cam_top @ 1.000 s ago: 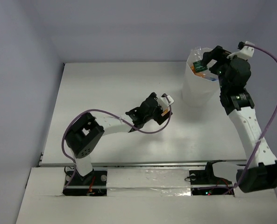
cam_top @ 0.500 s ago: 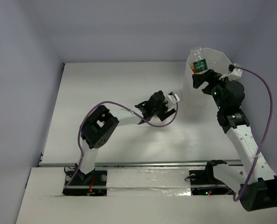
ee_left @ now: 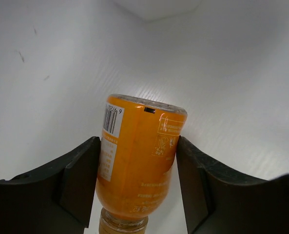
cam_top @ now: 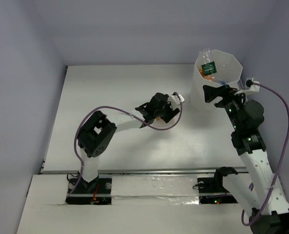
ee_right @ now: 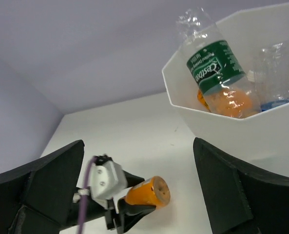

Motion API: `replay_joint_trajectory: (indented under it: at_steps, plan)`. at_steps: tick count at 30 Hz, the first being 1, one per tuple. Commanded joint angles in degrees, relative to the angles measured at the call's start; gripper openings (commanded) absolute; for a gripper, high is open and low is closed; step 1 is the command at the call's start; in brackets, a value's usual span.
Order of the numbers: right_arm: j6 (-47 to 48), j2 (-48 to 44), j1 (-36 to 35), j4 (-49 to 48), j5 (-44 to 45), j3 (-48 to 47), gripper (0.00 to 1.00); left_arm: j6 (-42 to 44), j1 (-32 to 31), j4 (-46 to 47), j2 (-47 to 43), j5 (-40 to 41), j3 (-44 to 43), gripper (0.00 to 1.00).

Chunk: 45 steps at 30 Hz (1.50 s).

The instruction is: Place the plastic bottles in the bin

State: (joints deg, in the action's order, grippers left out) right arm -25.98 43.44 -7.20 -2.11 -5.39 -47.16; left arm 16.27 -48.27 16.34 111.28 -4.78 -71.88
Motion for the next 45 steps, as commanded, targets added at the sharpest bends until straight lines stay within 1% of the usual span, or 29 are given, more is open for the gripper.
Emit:
replay_joint_trajectory:
  at_steps: [1, 3, 4, 5, 6, 8, 9, 10, 15, 17, 19, 21, 23, 24, 25, 26, 27, 28, 29, 30, 31, 32, 33, 34, 35, 37, 39, 43, 45]
  plan:
    - [-0.7, -7.3, 0.1, -2.1, 0.8, 0.6, 0.97, -5.5, -0.2, 5.4, -13.4, -7.6, 1.2, 0.30]
    - [-0.8, -11.2, 0.1, -0.8, 3.6, 1.2, 0.85, -9.1, -0.2, 8.1, -16.3, -9.7, 2.0, 0.29]
    - [-0.9, -15.0, 0.1, -0.4, 5.0, 1.3, 0.76, -10.4, -0.2, 10.0, -18.5, -10.4, 2.1, 0.28]
    - [-0.9, -16.9, 0.1, 0.1, 5.1, 1.2, 0.49, -12.9, -0.2, 11.0, -19.5, -10.8, 2.0, 0.27]
    - [-1.2, -18.8, 0.1, 1.1, 7.1, 1.1, 0.32, -14.1, -0.2, 12.0, -20.4, -12.6, 1.6, 0.27]
    - [-1.3, -23.7, 0.1, 2.0, 9.9, 0.1, 0.07, -15.9, -0.2, 15.2, -22.2, -14.7, 0.8, 0.26]
    - [-1.0, -25.1, 0.1, 3.8, 10.5, -0.3, 0.06, -18.8, -0.2, 16.2, -22.8, -16.3, -0.3, 0.26]
    - [-0.7, -26.0, 0.1, 4.4, 10.8, -1.3, 0.05, -19.9, -0.2, 17.3, -23.5, -17.1, -0.7, 0.26]
    - [-0.3, -29.9, 0.1, 7.1, 12.0, -2.5, 0.06, -27.2, -0.7, 29.5, -23.6, -19.5, -4.0, 0.26]
    - [-0.6, -30.7, 0.1, 7.1, 11.3, -2.0, 0.07, -30.7, -0.7, 33.6, -21.5, -19.6, -6.4, 0.25]
    - [-1.4, -31.1, 0.1, 7.4, 10.1, -1.6, 0.07, -34.4, -0.7, 35.2, -18.0, -19.7, -11.4, 0.25]
    - [-2.3, -31.2, 0.1, 7.6, 7.8, -1.4, 0.07, -36.3, -1.2, 36.5, -14.9, -20.1, -18.3, 0.26]
    - [-2.5, -31.4, 0.1, 8.7, 6.5, -1.6, 0.08, -38.0, -1.2, 36.3, -9.3, -20.4, -23.6, 0.27]
    - [-2.5, -31.7, 0.1, 9.2, 6.4, -2.2, 0.08, -38.5, -1.2, 36.2, -7.0, -20.6, -29.6, 0.28]
    - [-2.4, -32.5, 0.1, 9.6, 6.4, -2.4, 0.08, -39.0, -1.2, 36.0, -2.3, -20.7, -32.8, 0.28]
    - [-2.3, -33.2, 0.1, 9.9, 6.6, -2.7, 0.08, -39.3, -1.2, 33.8, 0.2, -20.9, -36.6, 0.30]
    - [-2.1, -33.8, 0.1, 10.6, 6.9, -2.9, 0.08, -39.7, -1.2, 32.3, 2.9, -20.5, -44.8, 0.30]
    - [-2.0, -34.5, 0.1, 10.9, 7.1, -3.5, 0.08, -39.9, -1.2, 31.1, 8.3, -20.4, -48.9, 0.31]
    - [-2.0, -35.9, 0.1, 11.3, 7.2, -3.7, 0.08, -40.2, -1.2, 28.9, 10.9, -20.4, -53.3, 0.32]
    - [-2.0, -36.5, 0.1, 11.5, 7.1, -3.9, 0.08, -41.1, -1.2, 28.3, 13.4, -19.1, -60.9, 0.32]
    - [-2.0, -36.9, 0.1, 11.7, 7.0, -4.2, 0.08, -41.8, -1.2, 28.3, 18.0, -18.7, -64.0, 0.33]
    - [-1.9, -37.5, 0.1, 11.9, 6.6, -4.5, 0.08, -42.3, -1.2, 29.3, 19.7, -18.6, -66.8, 0.34]
    - [-1.9, -37.7, 0.1, 12.2, 6.4, -4.8, 0.08, -42.5, -1.2, 30.4, 21.3, -16.8, -69.9, 0.35]
    - [-2.1, -37.7, 0.1, 12.2, 6.0, -5.0, 0.08, -42.6, -1.2, 31.7, 22.4, -15.5, -70.2, 0.36]
    - [-2.2, -37.7, 0.1, 12.3, 4.9, -5.2, 0.08, -42.6, -1.7, 34.3, 23.6, -14.4, -70.1, 0.40]
    - [-2.7, -37.3, 0.1, 11.8, 2.8, -5.1, 0.08, -41.9, -1.7, 36.6, 24.8, -11.2, -70.3, 0.41]
    - [-3.1, -36.9, 0.1, 11.2, 1.1, -4.9, 0.08, -42.2, -1.7, 39.0, 27.0, -9.3, -71.8, 0.41]
    - [-3.3, -36.2, 0.1, 10.7, -0.7, -4.7, 0.08, -42.4, -2.3, 40.0, 33.1, -6.7, -76.0, 0.39]
    - [-3.4, -36.3, 0.1, 10.8, -1.1, -4.6, 0.08, -42.4, -2.3, 40.3, 34.3, -5.6, -76.6, 0.38]
